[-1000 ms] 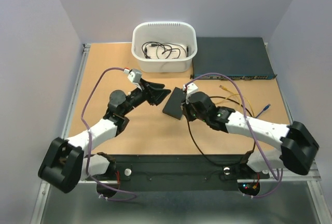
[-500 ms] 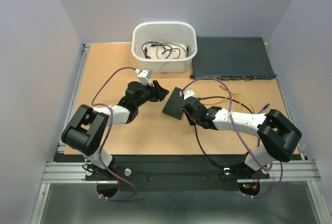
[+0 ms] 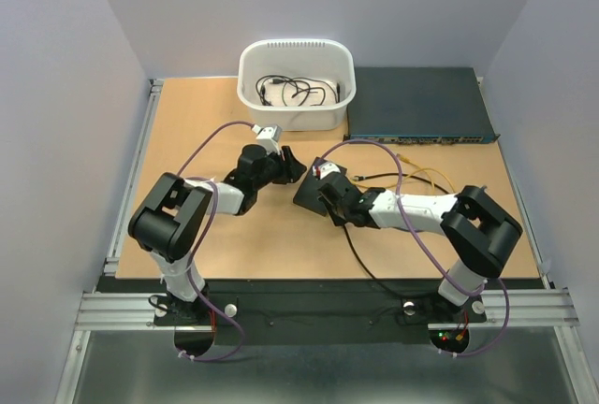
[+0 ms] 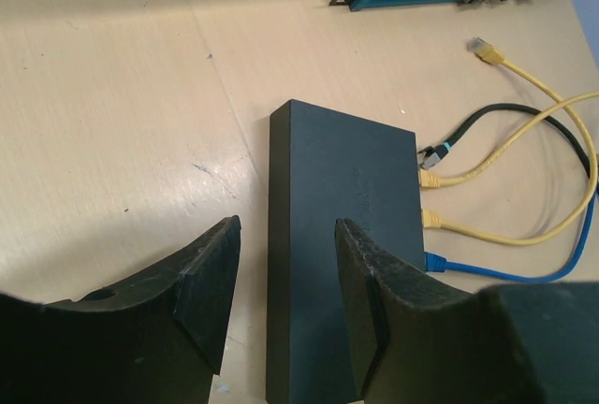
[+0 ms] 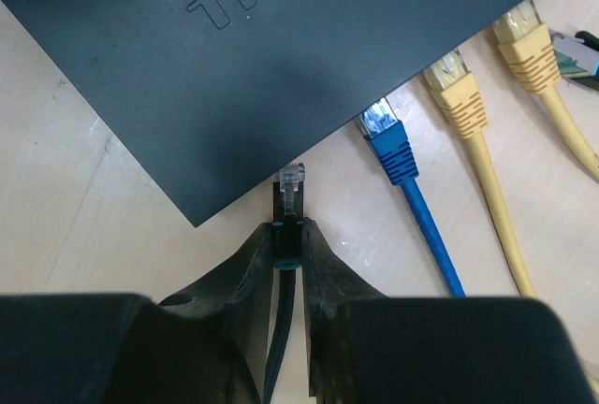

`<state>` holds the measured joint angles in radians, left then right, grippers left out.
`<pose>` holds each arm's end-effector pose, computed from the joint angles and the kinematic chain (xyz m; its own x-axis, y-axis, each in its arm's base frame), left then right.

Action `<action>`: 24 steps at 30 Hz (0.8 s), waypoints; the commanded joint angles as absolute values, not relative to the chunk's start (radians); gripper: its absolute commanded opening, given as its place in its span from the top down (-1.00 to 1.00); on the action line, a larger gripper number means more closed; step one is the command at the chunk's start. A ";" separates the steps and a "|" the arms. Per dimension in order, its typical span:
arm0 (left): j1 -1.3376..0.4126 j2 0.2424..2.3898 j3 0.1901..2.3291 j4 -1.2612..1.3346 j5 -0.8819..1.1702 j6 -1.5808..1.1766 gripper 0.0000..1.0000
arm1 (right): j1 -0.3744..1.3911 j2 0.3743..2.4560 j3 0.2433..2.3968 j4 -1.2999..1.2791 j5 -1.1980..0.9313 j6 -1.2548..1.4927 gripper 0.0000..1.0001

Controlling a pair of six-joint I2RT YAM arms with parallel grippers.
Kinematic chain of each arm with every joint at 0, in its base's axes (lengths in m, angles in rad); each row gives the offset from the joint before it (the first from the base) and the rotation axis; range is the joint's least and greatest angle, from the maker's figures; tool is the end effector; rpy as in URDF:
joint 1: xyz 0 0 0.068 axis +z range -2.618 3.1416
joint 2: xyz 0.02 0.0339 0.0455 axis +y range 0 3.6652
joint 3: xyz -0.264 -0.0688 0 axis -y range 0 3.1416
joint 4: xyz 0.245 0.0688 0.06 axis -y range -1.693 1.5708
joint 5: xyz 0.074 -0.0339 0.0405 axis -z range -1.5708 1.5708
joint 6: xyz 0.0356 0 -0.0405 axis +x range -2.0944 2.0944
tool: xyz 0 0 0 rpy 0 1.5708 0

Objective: Insert the plug into the switch port

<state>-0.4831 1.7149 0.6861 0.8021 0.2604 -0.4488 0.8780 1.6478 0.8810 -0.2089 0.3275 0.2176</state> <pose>0.2980 -0.1667 0.1715 -0.4705 -0.2266 -0.8528 0.5182 0.7113 -0.4749 0.2124 0.2380 0.1607 -0.6488 -0.4617 -0.6049 -0.4847 0.8635 -0.1391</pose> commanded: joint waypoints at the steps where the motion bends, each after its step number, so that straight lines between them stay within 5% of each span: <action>1: -0.499 1.727 0.742 0.804 0.242 -0.416 -0.10 | 0.879 1.675 0.930 -0.175 0.301 0.198 0.99; 24: -0.560 1.824 0.801 0.746 0.253 -0.333 -0.08 | 0.871 1.709 0.986 -0.187 0.086 0.115 0.99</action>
<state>-0.5484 1.8317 0.7670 0.7345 0.2356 -0.3721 0.8764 1.6897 0.9356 -0.2096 0.1516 0.1337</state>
